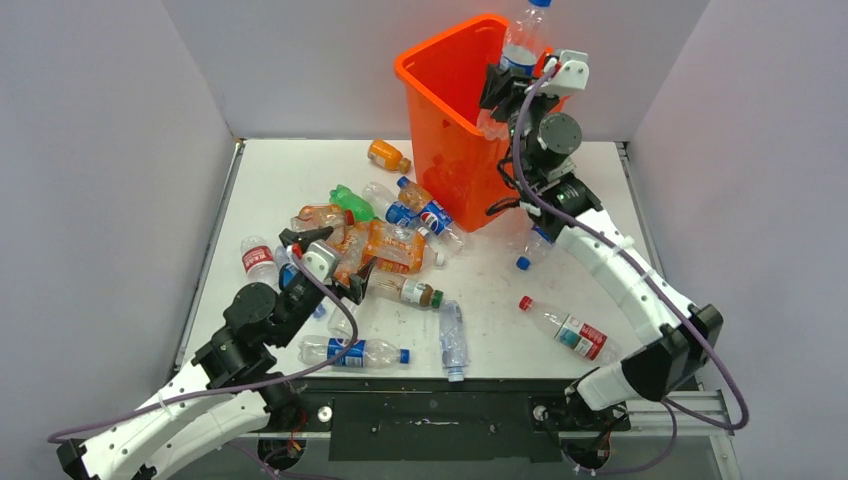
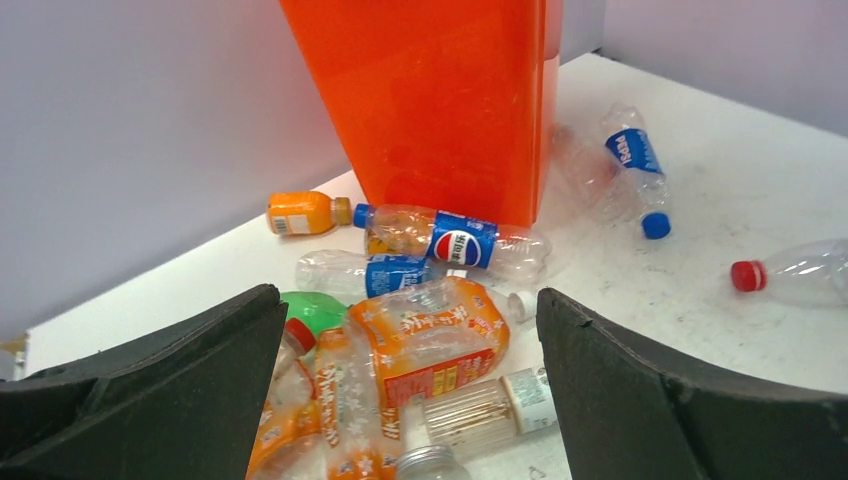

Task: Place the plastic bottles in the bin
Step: Place the plastic bottle in the trash bin.

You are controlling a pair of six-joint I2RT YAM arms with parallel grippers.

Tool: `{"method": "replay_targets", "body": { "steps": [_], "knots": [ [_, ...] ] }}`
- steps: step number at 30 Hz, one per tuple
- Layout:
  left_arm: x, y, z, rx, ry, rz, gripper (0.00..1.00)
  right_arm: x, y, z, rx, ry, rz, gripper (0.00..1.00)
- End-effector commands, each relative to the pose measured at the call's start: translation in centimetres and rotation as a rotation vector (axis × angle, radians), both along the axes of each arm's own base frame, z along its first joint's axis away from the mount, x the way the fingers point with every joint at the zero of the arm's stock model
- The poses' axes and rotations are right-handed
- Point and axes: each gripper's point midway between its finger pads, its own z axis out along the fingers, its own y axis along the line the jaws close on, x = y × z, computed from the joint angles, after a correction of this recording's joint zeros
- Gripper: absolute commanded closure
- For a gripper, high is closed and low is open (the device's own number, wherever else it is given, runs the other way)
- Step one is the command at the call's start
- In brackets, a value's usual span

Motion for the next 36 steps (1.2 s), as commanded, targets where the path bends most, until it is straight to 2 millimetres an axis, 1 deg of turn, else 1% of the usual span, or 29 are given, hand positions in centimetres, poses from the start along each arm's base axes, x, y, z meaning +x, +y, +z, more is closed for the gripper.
{"method": "replay_targets", "body": {
  "steps": [1, 2, 4, 6, 11, 12, 14, 16, 17, 18, 20, 22, 25, 28, 30, 33, 34, 35, 36],
  "knots": [
    [0.2, -0.6, 1.9, -0.205, 0.006, -0.019, 0.04, 1.6, -3.3, 7.6, 0.192, -0.236, -0.018, 0.57],
    [0.7, -0.3, 1.7, -0.206, 0.02, 0.014, 0.04, 2.7, -3.6, 7.7, 0.195, -0.249, -0.024, 0.57],
    [1.6, 0.2, 1.1, -0.191, 0.04, 0.066, 0.04, 4.8, -3.4, 7.8, 0.196, -0.266, -0.017, 0.57],
    [2.0, 0.5, 0.7, -0.172, 0.042, 0.094, 0.04, 6.4, -3.1, 7.6, 0.198, -0.267, -0.02, 0.57],
    [1.6, 0.8, 0.7, -0.178, -0.003, 0.081, 0.04, 10.0, -1.9, 6.9, 0.166, -0.235, -0.015, 0.48],
    [1.5, 1.0, 0.8, -0.185, -0.013, 0.082, 0.04, 11.0, -1.3, 6.3, 0.152, -0.217, -0.008, 0.45],
    [1.4, 1.2, 0.9, -0.196, -0.028, 0.084, 0.04, 12.1, -0.6, 5.6, 0.132, -0.18, 0.002, 0.42],
    [1.3, 1.3, 0.8, -0.194, -0.035, 0.085, 0.04, 13.1, -0.1, 4.8, 0.114, -0.143, 0.01, 0.34],
    [1.4, 1.3, 0.8, -0.192, -0.036, 0.086, 0.04, 13.4, 0.1, 4.9, 0.106, -0.133, 0.019, 0.25],
    [1.4, 1.2, 0.7, -0.187, -0.035, 0.088, 0.04, 13.8, 0.4, 4.6, 0.095, -0.114, 0.03, 0.18],
    [1.5, 1.1, 0.5, -0.176, -0.032, 0.087, 0.04, 14.3, 0.7, 3.9, 0.074, -0.084, 0.043, 0.12],
    [1.5, 1.0, 0.4, -0.172, -0.032, 0.086, 0.04, 14.2, 0.4, 3.5, 0.074, -0.074, 0.031, 0.08],
    [1.6, 1.1, 0.3, -0.164, -0.037, 0.087, 0.04, 13.6, 0.1, 4.1, 0.08, -0.09, 0.034, 0.01],
    [1.6, 1.2, 0.2, -0.16, -0.04, 0.092, 0.04, 12.4, 0.1, 5.8, 0.094, -0.119, 0.056, 0.1],
    [1.7, 1.1, 0.1, -0.157, -0.039, 0.096, 0.04, 11.3, -0.2, 7.3, 0.123, -0.145, 0.064, 0.1],
    [1.9, 1.1, -0.1, -0.153, -0.035, 0.103, 0.04, 8.6, -0.6, 9.5, 0.191, -0.182, 0.084, 0.1],
    [1.9, 1.1, -0.2, -0.151, -0.033, 0.106, 0.04, 6.9, -0.8, 10.7, 0.219, -0.2, 0.098, 0.1],
    [2.0, 1.2, -0.2, -0.151, -0.032, 0.11, 0.04, 6.2, -0.3, 10.5, 0.231, -0.196, 0.114, 0.1],
    [2.0, 1.2, -0.3, -0.151, -0.032, 0.115, 0.04, 4.3, 0.0, 10.7, 0.24, -0.196, 0.128, 0.1]
  ]
}}
